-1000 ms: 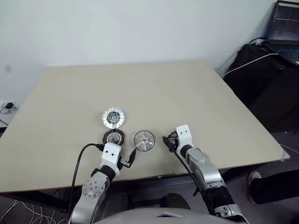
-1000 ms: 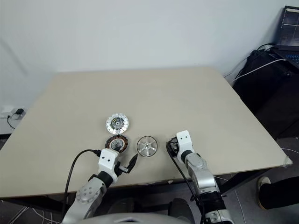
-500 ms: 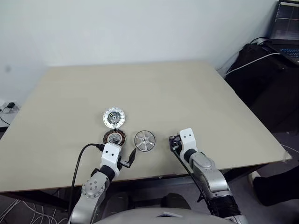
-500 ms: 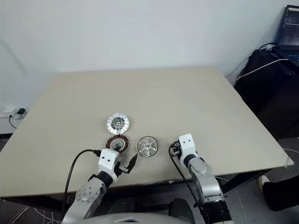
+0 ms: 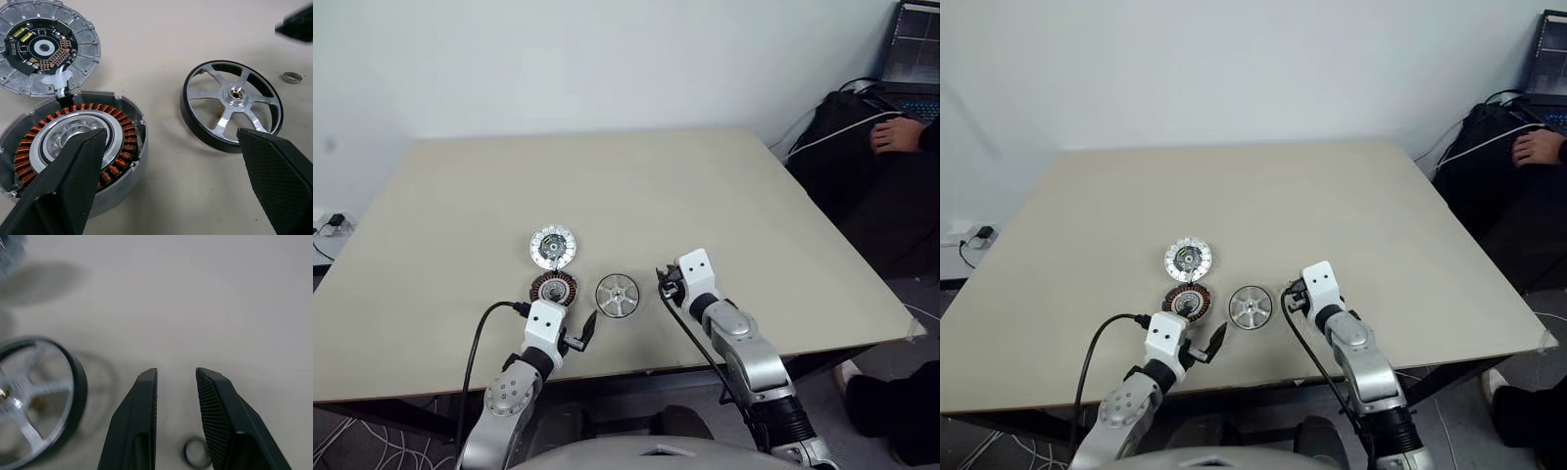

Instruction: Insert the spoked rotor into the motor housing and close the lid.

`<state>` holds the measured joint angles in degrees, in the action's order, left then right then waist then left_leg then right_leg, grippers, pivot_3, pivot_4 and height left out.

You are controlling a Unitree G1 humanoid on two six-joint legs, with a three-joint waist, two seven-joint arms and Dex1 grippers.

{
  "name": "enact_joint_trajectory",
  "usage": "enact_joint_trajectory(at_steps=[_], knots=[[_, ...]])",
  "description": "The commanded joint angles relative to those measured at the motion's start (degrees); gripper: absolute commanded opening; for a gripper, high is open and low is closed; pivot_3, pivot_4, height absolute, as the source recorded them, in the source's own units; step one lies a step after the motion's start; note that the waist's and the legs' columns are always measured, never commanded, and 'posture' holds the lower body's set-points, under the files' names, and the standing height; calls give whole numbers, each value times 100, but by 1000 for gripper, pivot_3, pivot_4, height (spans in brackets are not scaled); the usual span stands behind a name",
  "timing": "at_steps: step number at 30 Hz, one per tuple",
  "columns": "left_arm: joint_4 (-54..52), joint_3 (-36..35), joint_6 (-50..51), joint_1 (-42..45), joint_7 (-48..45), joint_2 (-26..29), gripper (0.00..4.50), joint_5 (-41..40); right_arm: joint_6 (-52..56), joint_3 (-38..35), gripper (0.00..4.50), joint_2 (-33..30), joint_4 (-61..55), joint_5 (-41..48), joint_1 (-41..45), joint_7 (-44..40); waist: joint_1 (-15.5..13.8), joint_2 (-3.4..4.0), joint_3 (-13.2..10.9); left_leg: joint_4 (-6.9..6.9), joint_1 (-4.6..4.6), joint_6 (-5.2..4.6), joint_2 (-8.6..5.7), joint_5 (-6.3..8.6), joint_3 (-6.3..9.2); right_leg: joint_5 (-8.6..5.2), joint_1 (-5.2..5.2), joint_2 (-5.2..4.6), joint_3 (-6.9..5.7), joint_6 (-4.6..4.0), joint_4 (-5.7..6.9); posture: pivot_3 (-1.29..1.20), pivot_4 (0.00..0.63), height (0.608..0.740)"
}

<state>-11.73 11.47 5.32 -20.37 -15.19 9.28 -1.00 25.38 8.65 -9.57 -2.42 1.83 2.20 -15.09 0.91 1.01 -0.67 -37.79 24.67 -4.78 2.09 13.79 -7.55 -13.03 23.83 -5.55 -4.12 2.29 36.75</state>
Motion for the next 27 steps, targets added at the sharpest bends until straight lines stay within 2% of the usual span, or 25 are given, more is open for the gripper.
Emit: enact_joint_trajectory(at_steps=[1,6,22,23,25,27], knots=[[-99,-49,-137,24,20,10,4500,2,-149,-72,1941,-10,56,36,133,-61,5,0,-2,1,0,0,0,0,0,0,2,0,0,0,0,0,0,740],[-91,-54,-128,39,26,0,4500,4,-210,-87,3527,-13,279,-16,134,2,16,0,-4,3,0,0,0,0,0,-4,2,1,0,6,1,0,0,740],[-93,-26,-127,50,11,-36,4500,-26,-265,-139,3527,-14,894,-24,187,6,28,-2,-8,5,-1,0,0,0,0,-4,2,-1,1,7,1,0,0,740],[-94,-25,-129,49,12,-40,4500,-29,-249,-129,3148,-10,870,-23,172,-5,29,-2,-8,5,-1,0,0,0,1,-4,2,-1,1,7,1,0,0,740],[-91,-27,-132,53,11,-43,4500,-32,-241,-107,2714,-7,840,-25,152,-13,27,-2,-8,6,-1,0,0,0,1,-4,2,-2,1,7,1,0,0,740],[-89,-30,-134,56,10,-45,4500,-36,-223,-75,1965,0,790,-20,128,-18,25,-2,-8,6,-1,0,0,0,1,-4,2,-3,1,7,1,0,0,740]])
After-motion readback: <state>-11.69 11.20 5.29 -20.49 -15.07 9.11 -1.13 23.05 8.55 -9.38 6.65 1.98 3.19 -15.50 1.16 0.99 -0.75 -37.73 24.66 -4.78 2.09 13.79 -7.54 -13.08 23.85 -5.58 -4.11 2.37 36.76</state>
